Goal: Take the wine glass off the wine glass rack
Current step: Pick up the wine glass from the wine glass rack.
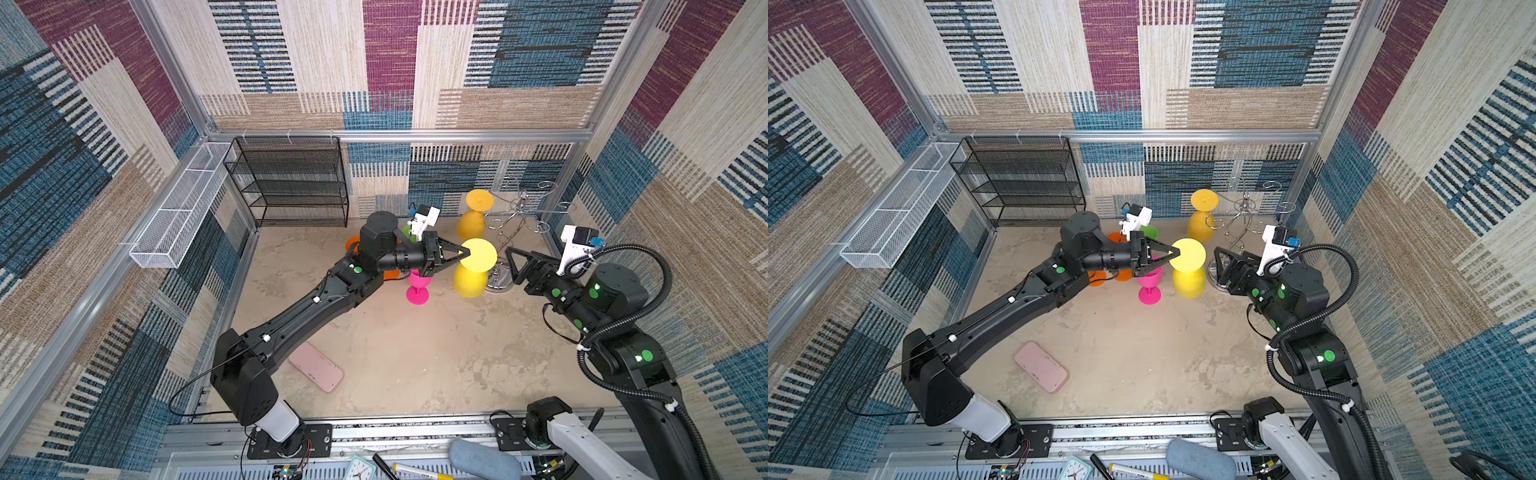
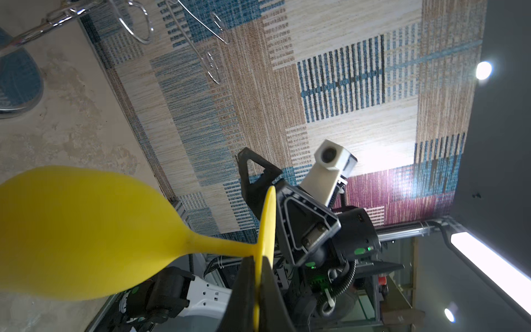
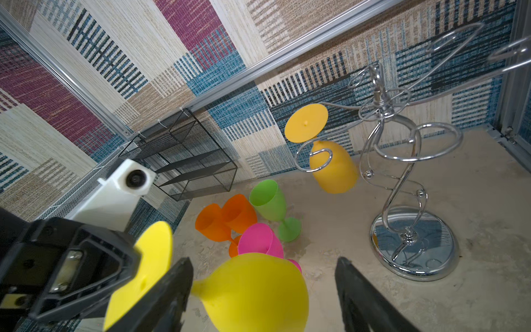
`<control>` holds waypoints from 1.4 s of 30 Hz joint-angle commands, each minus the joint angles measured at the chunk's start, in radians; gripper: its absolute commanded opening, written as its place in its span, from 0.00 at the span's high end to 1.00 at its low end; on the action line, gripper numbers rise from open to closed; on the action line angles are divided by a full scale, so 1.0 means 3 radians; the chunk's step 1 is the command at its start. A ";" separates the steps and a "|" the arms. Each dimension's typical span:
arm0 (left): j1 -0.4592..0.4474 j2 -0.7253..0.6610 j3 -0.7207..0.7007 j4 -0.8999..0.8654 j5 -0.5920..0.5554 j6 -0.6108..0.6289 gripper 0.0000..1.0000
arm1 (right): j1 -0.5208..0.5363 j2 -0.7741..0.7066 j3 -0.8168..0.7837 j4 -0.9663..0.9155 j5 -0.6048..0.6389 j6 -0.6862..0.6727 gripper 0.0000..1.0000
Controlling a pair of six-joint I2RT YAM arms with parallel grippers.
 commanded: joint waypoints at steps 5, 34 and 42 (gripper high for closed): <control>0.0189 -0.0279 0.0556 -0.1800 -0.0324 0.2082 1.00 | 0.0004 0.0061 0.0019 0.0123 -0.0122 0.0287 0.19; -0.0625 -0.0780 -0.0761 -0.0310 -0.3446 0.6513 1.00 | 0.0004 0.0541 -0.0145 0.0923 -0.1098 0.2066 0.26; -0.0982 -0.0539 -0.1108 0.0796 -0.3844 0.7684 1.00 | 0.0002 0.0381 -0.0275 0.0951 -0.1139 0.2304 0.35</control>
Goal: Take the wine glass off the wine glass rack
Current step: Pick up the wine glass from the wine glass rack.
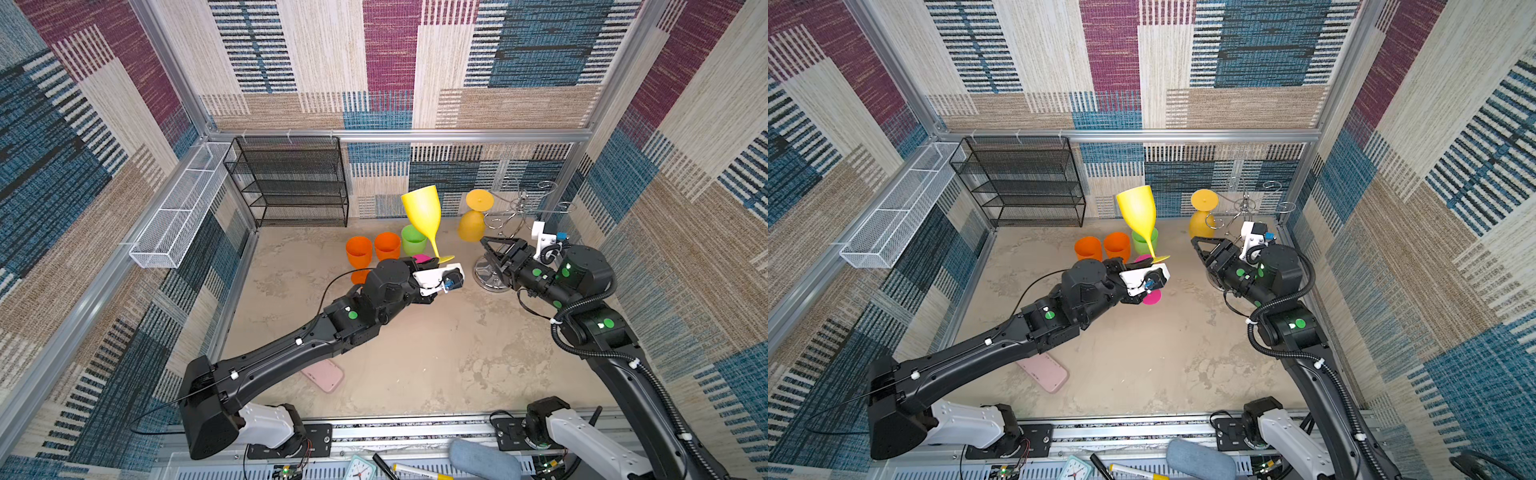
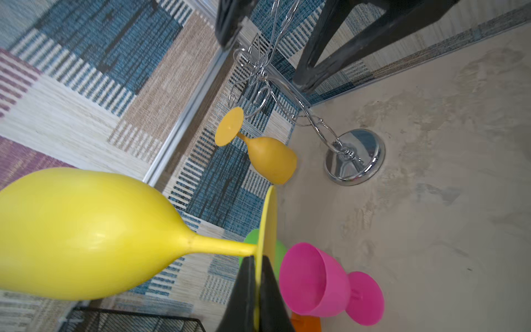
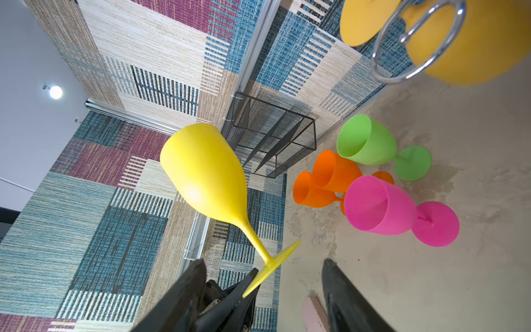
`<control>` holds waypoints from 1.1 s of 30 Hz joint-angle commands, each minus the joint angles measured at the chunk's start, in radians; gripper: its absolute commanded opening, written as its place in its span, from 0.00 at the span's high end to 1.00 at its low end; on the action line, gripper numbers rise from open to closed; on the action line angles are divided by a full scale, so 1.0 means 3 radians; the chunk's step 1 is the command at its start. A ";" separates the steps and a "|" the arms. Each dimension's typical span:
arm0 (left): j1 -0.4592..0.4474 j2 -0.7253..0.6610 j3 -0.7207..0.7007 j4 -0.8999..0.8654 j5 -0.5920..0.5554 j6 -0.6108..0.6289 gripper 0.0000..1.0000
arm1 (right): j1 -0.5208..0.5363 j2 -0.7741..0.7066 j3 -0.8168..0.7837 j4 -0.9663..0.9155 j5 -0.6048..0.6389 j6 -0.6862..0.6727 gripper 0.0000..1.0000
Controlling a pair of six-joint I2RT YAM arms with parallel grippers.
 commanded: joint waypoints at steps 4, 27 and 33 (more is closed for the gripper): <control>-0.0157 0.0257 -0.0226 0.1441 -0.0374 0.1311 1.00 | 0.0005 -0.0075 -0.0080 0.0153 -0.0135 0.0216 0.37; -0.0338 0.0519 -0.0472 0.2743 -0.0278 0.2081 1.00 | 0.0031 -0.0031 -0.0234 0.0365 -0.0250 0.0453 0.45; -0.0373 0.0584 -0.0507 0.2854 -0.0238 0.2113 1.00 | 0.0050 -0.0024 -0.0268 0.0394 -0.0239 0.0458 0.48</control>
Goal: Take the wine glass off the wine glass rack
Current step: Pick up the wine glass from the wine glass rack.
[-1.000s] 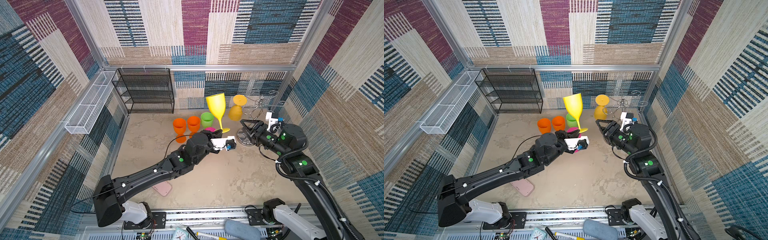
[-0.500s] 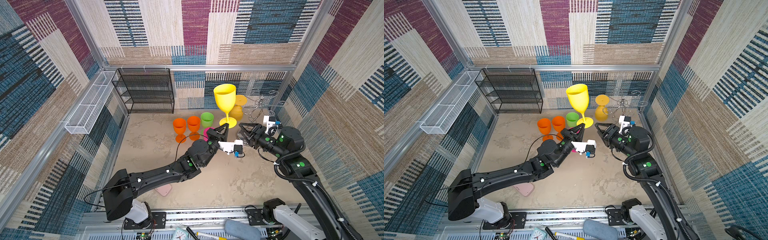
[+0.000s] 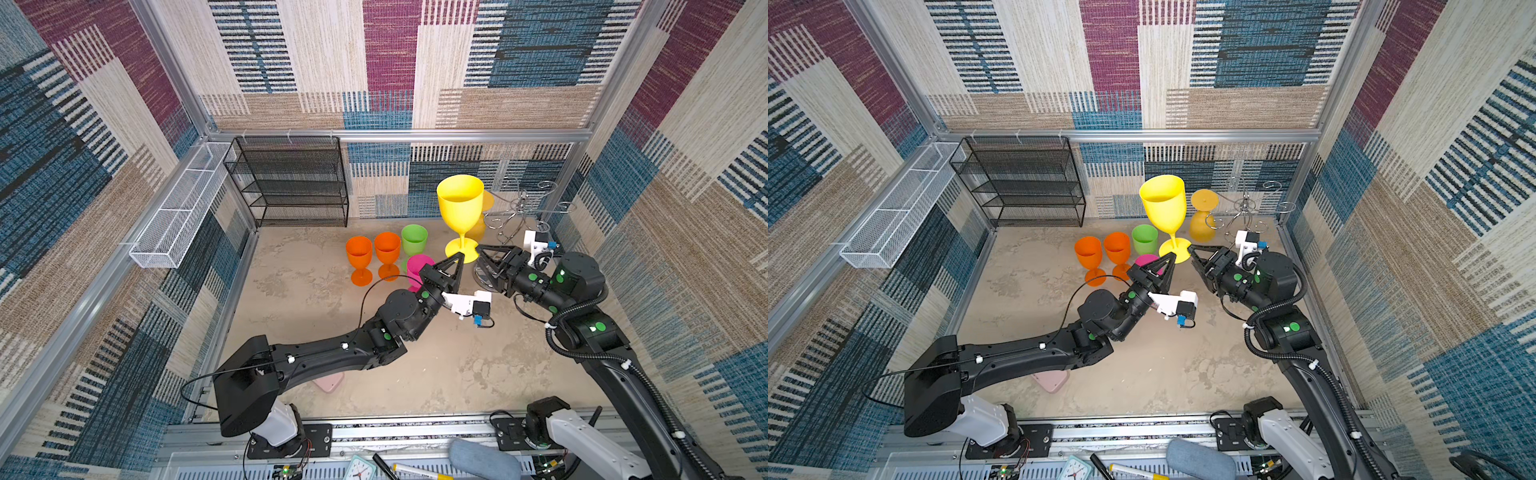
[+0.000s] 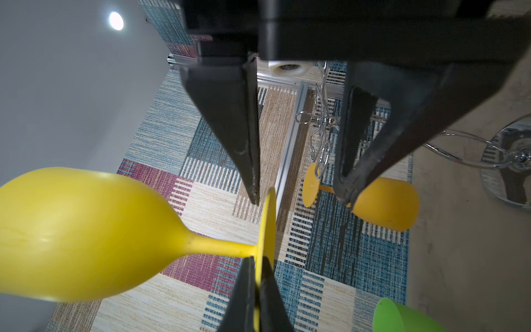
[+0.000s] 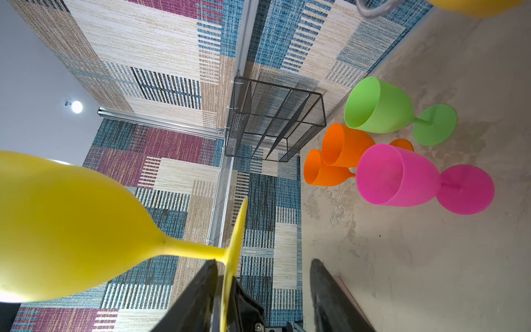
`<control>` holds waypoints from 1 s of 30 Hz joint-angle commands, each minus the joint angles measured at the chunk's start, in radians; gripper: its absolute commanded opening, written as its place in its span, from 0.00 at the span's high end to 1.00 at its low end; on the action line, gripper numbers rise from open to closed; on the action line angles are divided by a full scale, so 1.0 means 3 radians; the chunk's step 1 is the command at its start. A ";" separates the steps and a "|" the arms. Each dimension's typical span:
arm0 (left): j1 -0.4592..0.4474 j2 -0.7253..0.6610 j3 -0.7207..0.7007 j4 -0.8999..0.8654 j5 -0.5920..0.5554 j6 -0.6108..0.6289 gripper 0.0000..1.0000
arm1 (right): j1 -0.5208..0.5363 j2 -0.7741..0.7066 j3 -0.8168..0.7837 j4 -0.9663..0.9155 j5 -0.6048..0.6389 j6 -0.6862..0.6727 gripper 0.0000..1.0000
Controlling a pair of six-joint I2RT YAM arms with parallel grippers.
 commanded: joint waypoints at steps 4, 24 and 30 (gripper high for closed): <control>-0.0045 0.0020 -0.0036 0.0325 0.0077 0.0048 1.00 | 0.0014 -0.0003 -0.0031 0.0179 -0.0031 0.0036 0.63; -0.0106 -0.0198 -0.0090 0.0212 0.0019 -0.0341 0.89 | 0.0026 -0.0085 -0.0057 0.0230 0.0054 0.0003 1.00; -0.0111 -0.0479 -0.0080 -0.0156 -0.0188 -0.0745 0.68 | 0.0027 -0.0139 -0.0130 0.0358 0.0060 0.0031 1.00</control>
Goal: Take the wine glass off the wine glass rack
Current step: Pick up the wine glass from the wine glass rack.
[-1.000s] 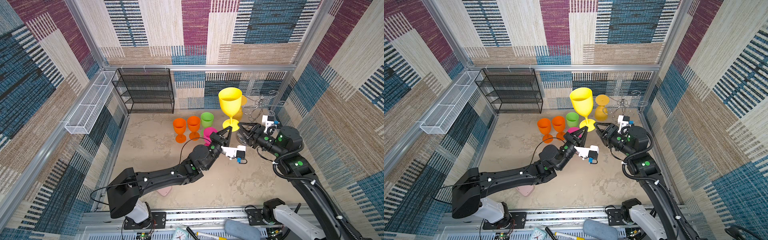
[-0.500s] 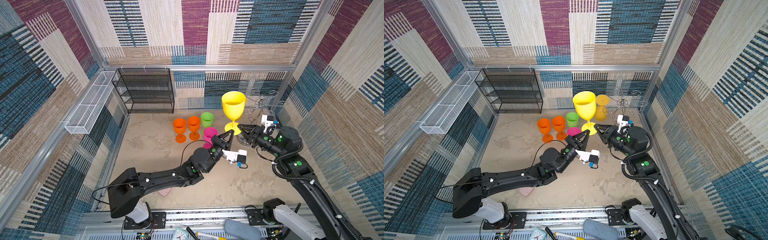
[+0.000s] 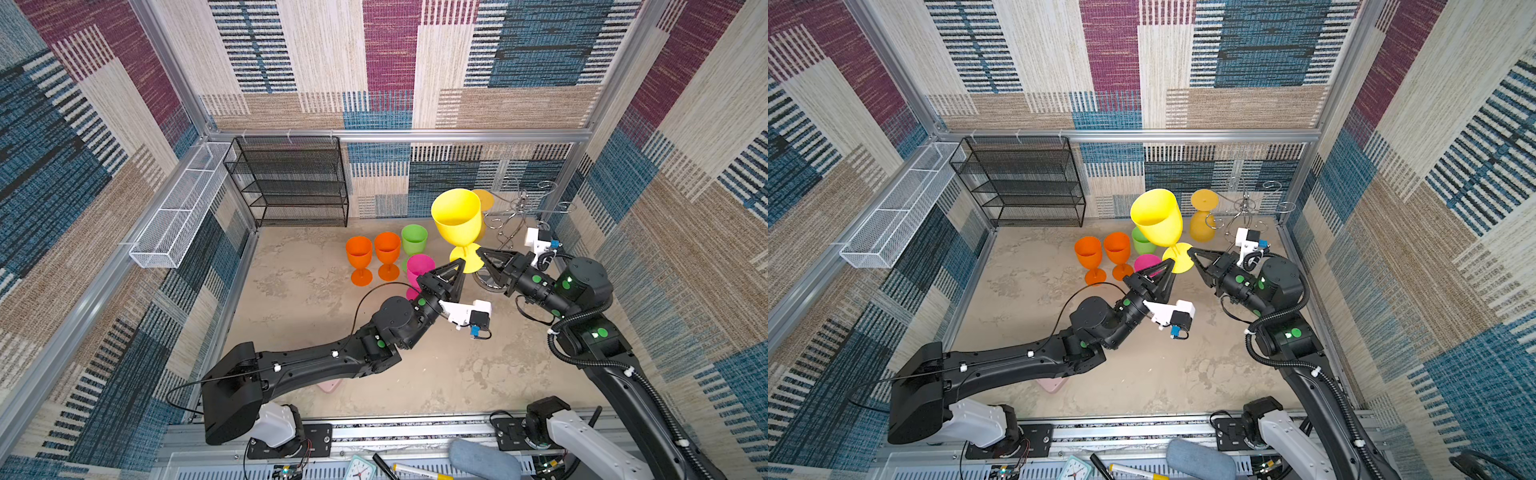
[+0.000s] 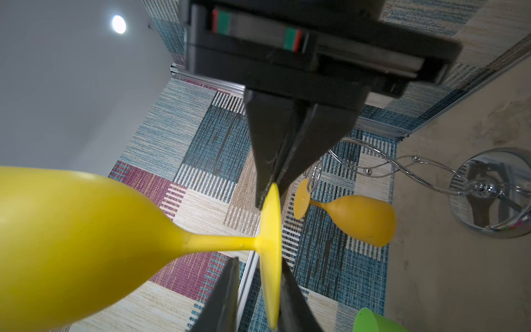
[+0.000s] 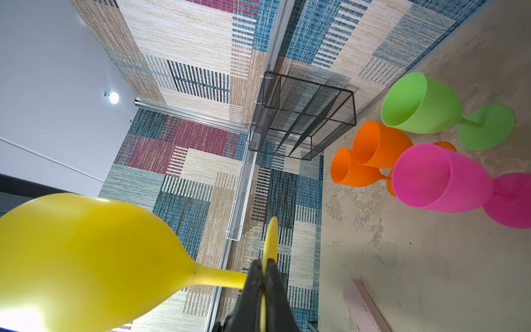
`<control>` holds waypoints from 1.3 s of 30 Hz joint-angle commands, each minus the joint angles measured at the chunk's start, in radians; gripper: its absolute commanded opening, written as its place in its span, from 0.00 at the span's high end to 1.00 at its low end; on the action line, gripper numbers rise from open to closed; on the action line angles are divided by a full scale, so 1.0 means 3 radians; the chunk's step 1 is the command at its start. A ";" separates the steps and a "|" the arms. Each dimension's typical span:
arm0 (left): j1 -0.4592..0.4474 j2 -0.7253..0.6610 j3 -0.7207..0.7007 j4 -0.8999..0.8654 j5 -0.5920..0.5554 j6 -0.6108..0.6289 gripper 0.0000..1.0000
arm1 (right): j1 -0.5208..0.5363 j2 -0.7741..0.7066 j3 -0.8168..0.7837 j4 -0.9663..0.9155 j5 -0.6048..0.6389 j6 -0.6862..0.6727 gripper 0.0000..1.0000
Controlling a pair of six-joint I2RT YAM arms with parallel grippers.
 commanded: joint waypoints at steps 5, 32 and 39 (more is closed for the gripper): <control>0.0002 -0.0499 0.0063 -0.0622 -0.0423 -0.0934 0.43 | -0.0009 -0.0084 -0.0177 0.0149 0.0173 -0.0022 1.00; 0.1203 -0.0867 0.1930 -0.4709 0.2105 -0.3801 0.14 | -0.0004 -0.0085 -0.0477 0.0324 0.0515 -0.0487 1.00; 0.1215 -0.0617 0.2263 -0.4875 0.2294 -0.3817 0.16 | -0.0006 -0.0084 -0.0536 0.0268 0.0674 -0.0699 1.00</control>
